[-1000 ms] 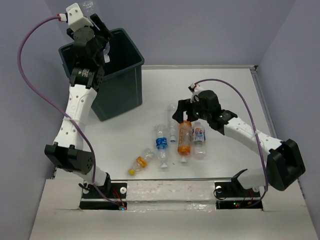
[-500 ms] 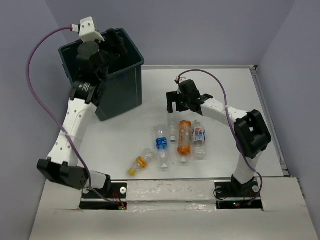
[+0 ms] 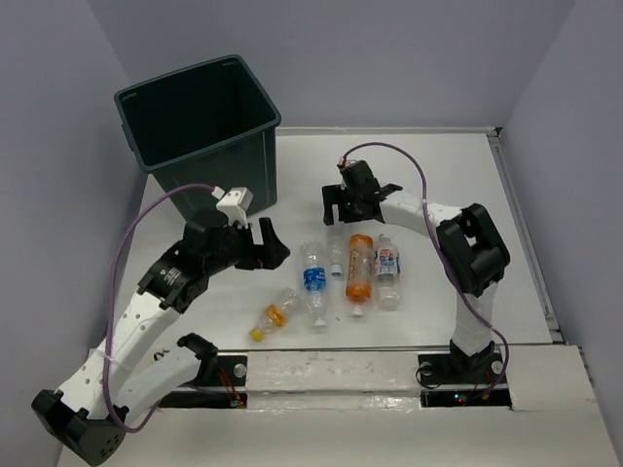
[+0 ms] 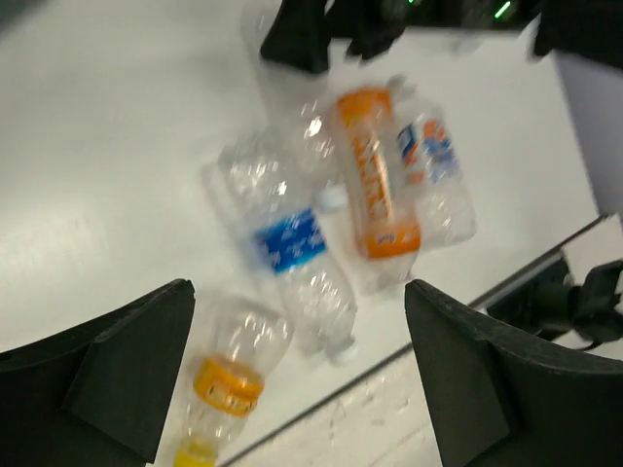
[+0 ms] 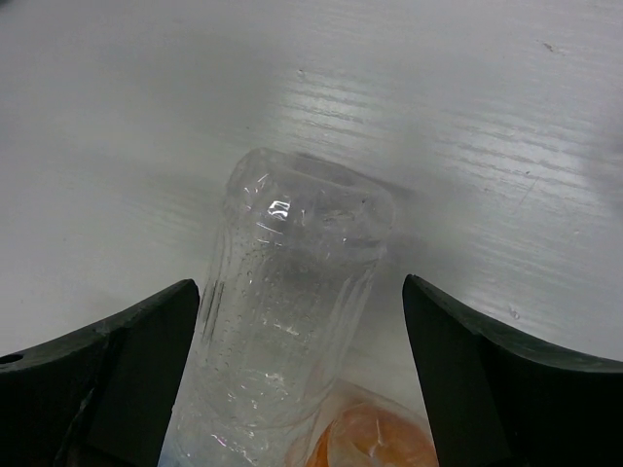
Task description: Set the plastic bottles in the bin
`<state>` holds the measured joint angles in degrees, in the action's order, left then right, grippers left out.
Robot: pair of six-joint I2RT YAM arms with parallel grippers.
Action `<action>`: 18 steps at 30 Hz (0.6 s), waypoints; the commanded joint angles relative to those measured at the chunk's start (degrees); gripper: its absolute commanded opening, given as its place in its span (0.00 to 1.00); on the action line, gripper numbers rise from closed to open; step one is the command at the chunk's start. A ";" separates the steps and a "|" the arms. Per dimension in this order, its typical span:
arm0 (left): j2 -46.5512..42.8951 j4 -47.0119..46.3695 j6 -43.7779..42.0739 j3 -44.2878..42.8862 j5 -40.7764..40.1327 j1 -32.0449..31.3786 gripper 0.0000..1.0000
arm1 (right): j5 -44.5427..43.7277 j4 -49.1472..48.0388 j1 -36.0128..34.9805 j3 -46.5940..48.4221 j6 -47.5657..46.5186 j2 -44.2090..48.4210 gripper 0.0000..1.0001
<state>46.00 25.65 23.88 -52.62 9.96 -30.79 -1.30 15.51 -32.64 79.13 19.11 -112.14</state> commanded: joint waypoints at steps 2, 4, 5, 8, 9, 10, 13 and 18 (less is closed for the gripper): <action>-3.20 8.54 4.42 8.21 6.91 -0.33 0.99 | 0.86 -2.41 -0.14 3.31 1.80 -1.94 0.87; -1.89 9.24 4.16 10.16 8.49 -0.41 0.99 | 0.77 -3.11 -0.14 3.31 1.98 -2.29 0.82; -1.35 9.16 3.72 11.65 8.94 -0.59 0.99 | 0.69 -3.29 -0.14 3.22 2.15 -2.47 0.78; 1.19 8.80 3.19 12.72 8.94 -1.47 0.99 | -0.45 -3.99 -0.14 2.87 2.51 -2.39 0.65; 2.94 8.63 2.58 12.72 8.68 -2.34 0.99 | -0.63 -4.52 -0.14 2.61 2.51 -1.95 0.60; 3.91 8.54 2.40 12.72 8.50 -2.35 0.99 | -0.72 -5.04 -0.14 2.26 2.51 -1.42 0.60; 8.31 6.35 1.18 12.89 8.94 -4.80 0.99 | -0.63 -7.06 -0.14 0.76 3.03 1.03 0.39; 17.18 6.34 -1.81 11.84 6.92 -7.53 0.99 | -0.54 -7.86 -0.14 0.76 2.16 6.04 0.38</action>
<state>58.76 32.23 25.39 -40.07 16.40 -36.91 -1.15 11.97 -32.64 79.64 21.67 -112.75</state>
